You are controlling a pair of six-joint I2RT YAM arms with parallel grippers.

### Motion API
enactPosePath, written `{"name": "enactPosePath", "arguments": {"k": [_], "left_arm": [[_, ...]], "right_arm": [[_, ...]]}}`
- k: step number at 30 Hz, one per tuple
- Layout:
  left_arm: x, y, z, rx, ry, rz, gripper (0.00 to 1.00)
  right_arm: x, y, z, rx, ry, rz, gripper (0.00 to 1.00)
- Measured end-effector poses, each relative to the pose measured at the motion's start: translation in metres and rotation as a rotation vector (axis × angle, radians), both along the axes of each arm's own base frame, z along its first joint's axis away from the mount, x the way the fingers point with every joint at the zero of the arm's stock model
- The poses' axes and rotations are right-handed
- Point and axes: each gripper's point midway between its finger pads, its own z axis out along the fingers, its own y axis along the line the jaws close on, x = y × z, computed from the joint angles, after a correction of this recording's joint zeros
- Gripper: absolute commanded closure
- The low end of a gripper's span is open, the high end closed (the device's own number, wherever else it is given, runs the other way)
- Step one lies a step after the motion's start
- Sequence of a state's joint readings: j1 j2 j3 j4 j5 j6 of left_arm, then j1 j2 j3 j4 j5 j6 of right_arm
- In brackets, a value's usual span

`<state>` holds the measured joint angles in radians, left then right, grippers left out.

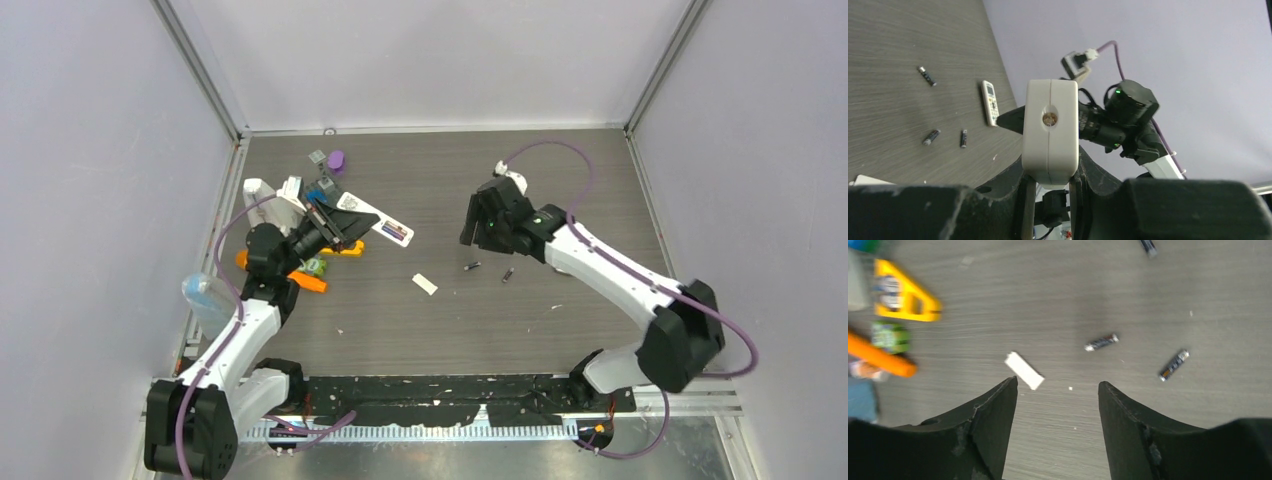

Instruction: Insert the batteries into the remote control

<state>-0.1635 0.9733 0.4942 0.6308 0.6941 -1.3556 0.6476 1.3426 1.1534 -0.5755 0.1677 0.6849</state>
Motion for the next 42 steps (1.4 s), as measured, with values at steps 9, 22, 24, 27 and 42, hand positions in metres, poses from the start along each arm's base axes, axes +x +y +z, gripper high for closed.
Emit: {"name": "enactPosePath", "arguments": {"k": [9, 22, 24, 27, 42], "left_arm": [[0.004, 0.002, -0.015, 0.027, 0.025, 0.021, 1.00], [0.009, 0.002, -0.053, 0.033, 0.112, 0.032, 1.00], [0.011, 0.002, -0.055, 0.029, 0.117, 0.031, 1.00], [0.013, 0.001, -0.056, 0.018, 0.121, 0.030, 1.00], [0.015, 0.001, -0.057, 0.015, 0.124, 0.029, 1.00]], "right_arm": [[0.006, 0.005, -0.093, -0.114, 0.324, -0.197, 0.44], [0.023, 0.014, -0.118, -0.148, 0.447, -0.393, 0.54], [0.022, 0.013, -0.128, -0.170, 0.474, -0.406, 0.55], [0.016, 0.009, -0.139, -0.202, 0.510, -0.424, 0.57], [-0.003, -0.006, -0.169, -0.246, 0.586, -0.491, 0.68]]}}
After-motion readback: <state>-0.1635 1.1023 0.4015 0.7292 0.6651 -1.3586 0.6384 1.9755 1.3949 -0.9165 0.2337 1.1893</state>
